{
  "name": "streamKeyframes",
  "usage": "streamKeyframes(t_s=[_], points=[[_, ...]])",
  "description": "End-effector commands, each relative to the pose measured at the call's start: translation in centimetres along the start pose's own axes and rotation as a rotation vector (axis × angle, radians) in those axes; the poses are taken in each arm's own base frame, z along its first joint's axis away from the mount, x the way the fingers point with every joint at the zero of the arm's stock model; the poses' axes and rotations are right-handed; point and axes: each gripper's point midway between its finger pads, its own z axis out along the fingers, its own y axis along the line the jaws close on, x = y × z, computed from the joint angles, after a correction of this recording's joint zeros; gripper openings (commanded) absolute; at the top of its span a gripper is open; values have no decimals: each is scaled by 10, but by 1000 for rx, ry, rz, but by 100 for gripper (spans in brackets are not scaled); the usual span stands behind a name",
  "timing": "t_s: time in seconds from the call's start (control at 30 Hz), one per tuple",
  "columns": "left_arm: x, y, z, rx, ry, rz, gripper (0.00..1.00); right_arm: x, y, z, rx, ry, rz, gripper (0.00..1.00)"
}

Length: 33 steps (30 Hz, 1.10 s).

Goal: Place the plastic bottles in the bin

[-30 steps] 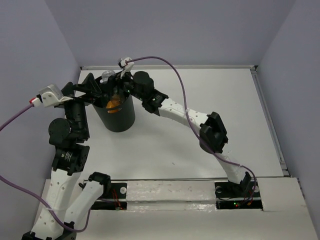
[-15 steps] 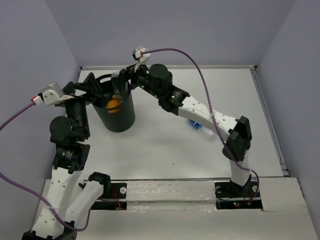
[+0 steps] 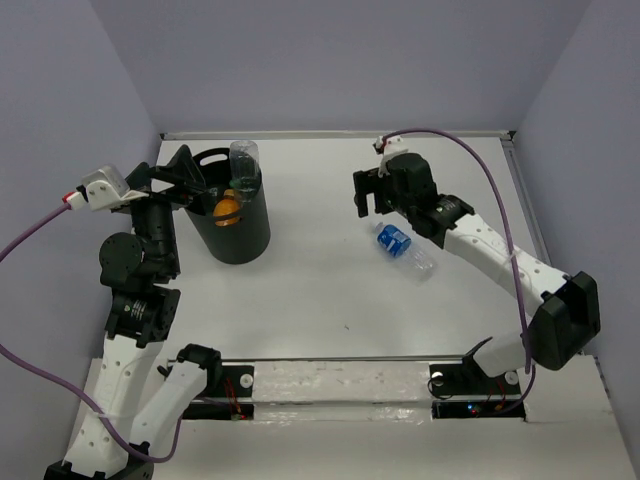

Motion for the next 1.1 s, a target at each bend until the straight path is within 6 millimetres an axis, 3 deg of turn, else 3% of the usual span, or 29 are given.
streamKeyframes(t_s=[0.0, 0.07, 0.1, 0.13, 0.27, 0.47, 0.5, 0.6, 0.63, 0.73, 0.9, 1.0, 1.07], points=[[-12, -6, 1, 23, -40, -24, 99, 80, -35, 2, 74, 315, -53, 95], [-13, -7, 0, 28, -40, -28, 99, 91, -50, 3, 108, 387, -59, 97], [-12, -7, 1, 27, -37, -25, 99, 85, -49, 6, 105, 394, -70, 97], [-13, -7, 1, 28, -39, -24, 99, 103, -58, 9, 136, 478, -84, 98], [-17, -5, -1, 23, -51, -24, 99, 129, -75, 16, 172, 617, -138, 98], [-19, -8, -3, 35, -53, -29, 99, 167, -80, 27, 130, 746, -165, 98], [-19, -7, -3, 35, -53, -29, 99, 180, -82, 32, 127, 788, -181, 98], [-21, -6, -3, 28, -56, -22, 99, 192, -87, 47, 130, 825, -185, 97], [-23, -6, -4, 27, -63, -23, 99, 193, -80, 52, 95, 824, -171, 90], [-28, -6, -7, 31, -76, -26, 99, 196, -69, 63, 33, 819, -142, 83], [-26, -6, -6, 33, -71, -27, 99, 185, -68, 69, 46, 784, -126, 53], [-22, -7, -4, 37, -62, -29, 99, 152, -55, 65, 21, 692, -99, 47], [-22, -8, -5, 40, -61, -30, 99, 121, -28, 63, -70, 591, -87, 46]])
